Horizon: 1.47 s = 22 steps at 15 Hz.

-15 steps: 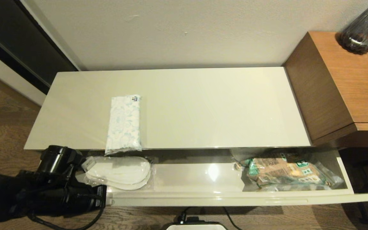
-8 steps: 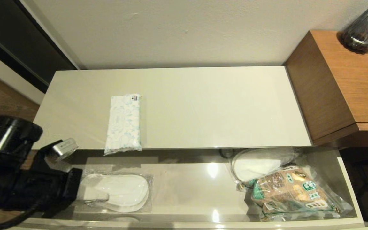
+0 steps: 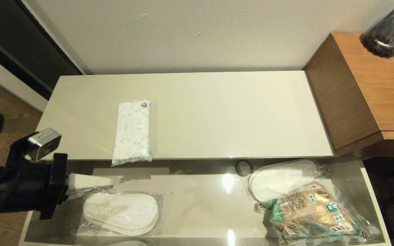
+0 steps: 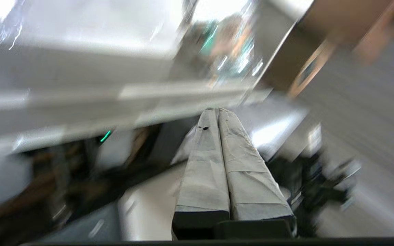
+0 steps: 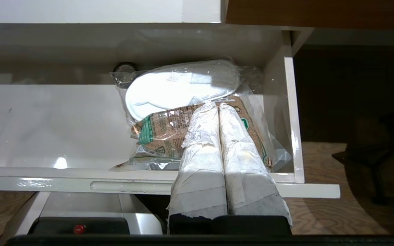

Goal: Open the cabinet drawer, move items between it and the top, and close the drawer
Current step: Open the drawer, then pick up the tissue on the table

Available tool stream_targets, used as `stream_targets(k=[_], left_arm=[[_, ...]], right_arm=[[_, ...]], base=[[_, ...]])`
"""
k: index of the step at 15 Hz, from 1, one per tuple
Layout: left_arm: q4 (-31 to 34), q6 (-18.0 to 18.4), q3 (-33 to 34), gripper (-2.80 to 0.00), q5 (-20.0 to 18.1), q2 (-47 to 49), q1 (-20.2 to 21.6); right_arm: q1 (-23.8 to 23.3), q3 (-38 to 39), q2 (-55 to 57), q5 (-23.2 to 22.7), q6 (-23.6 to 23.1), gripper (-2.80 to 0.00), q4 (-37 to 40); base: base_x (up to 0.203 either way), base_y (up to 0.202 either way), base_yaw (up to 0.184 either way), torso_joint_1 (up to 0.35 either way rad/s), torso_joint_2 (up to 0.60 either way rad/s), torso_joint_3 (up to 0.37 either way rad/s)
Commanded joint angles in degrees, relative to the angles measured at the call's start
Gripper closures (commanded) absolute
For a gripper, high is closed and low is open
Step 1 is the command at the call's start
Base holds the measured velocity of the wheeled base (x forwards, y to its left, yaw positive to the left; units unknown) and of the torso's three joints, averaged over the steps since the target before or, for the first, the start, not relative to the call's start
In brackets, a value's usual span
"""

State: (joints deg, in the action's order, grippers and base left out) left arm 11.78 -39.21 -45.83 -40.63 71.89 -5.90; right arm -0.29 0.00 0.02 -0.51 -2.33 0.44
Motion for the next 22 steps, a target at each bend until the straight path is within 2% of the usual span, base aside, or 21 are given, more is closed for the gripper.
stream_targets(k=[1, 4, 7, 11, 13, 15, 16, 20, 21, 22], left_arm=[[-6.1, -4.9, 1.8, 0.0, 0.0, 1.4, 0.1], [-7.4, -5.6, 1.7, 0.0, 2.2, 3.6, 0.1], [-7.9, -6.1, 0.8, 0.0, 6.5, 4.7, 0.1], [-8.0, -6.1, -0.1, 0.0, 6.7, 5.7, 0.1], [-8.1, -7.2, -1.2, 0.0, 7.8, 6.8, 0.1], [-8.1, -10.7, -4.6, 0.0, 8.7, 9.9, 0.1], [-8.2, -11.3, -6.3, 0.0, 9.7, 11.7, 0.1], [-7.8, -10.2, -13.9, 0.0, 15.8, 17.6, 1.0], [-7.7, -8.9, -16.0, -1.53, 16.1, 19.0, 1.7], [-7.5, -8.3, -18.9, -2.8, 16.1, 20.9, 2.8]], right_arm=[[0.0, 0.0, 0.0, 0.0, 0.0, 0.0, 0.0], [0.0, 0.0, 0.0, 0.0, 0.0, 0.0, 0.0], [0.0, 0.0, 0.0, 0.0, 0.0, 0.0, -0.1], [0.0, 0.0, 0.0, 0.0, 0.0, 0.0, -0.1], [0.0, 0.0, 0.0, 0.0, 0.0, 0.0, 0.0], [0.0, 0.0, 0.0, -0.1, 0.0, 0.0, -0.1], [0.0, 0.0, 0.0, 0.0, 0.0, 0.0, 0.0], [0.0, 0.0, 0.0, -0.1, 0.0, 0.0, 0.0], [0.0, 0.0, 0.0, 0.0, 0.0, 0.0, 0.0], [0.0, 0.0, 0.0, 0.0, 0.0, 0.0, 0.0]], base=[[0.0, 0.0, 0.0, 0.0, 0.0, 0.0], [0.0, 0.0, 0.0, 0.0, 0.0, 0.0], [0.0, 0.0, 0.0, 0.0, 0.0, 0.0], [0.0, 0.0, 0.0, 0.0, 0.0, 0.0], [0.0, 0.0, 0.0, 0.0, 0.0, 0.0], [0.0, 0.0, 0.0, 0.0, 0.0, 0.0], [0.0, 0.0, 0.0, 0.0, 0.0, 0.0], [0.0, 0.0, 0.0, 0.0, 0.0, 0.0], [0.0, 0.0, 0.0, 0.0, 0.0, 0.0], [0.0, 0.0, 0.0, 0.0, 0.0, 0.0]])
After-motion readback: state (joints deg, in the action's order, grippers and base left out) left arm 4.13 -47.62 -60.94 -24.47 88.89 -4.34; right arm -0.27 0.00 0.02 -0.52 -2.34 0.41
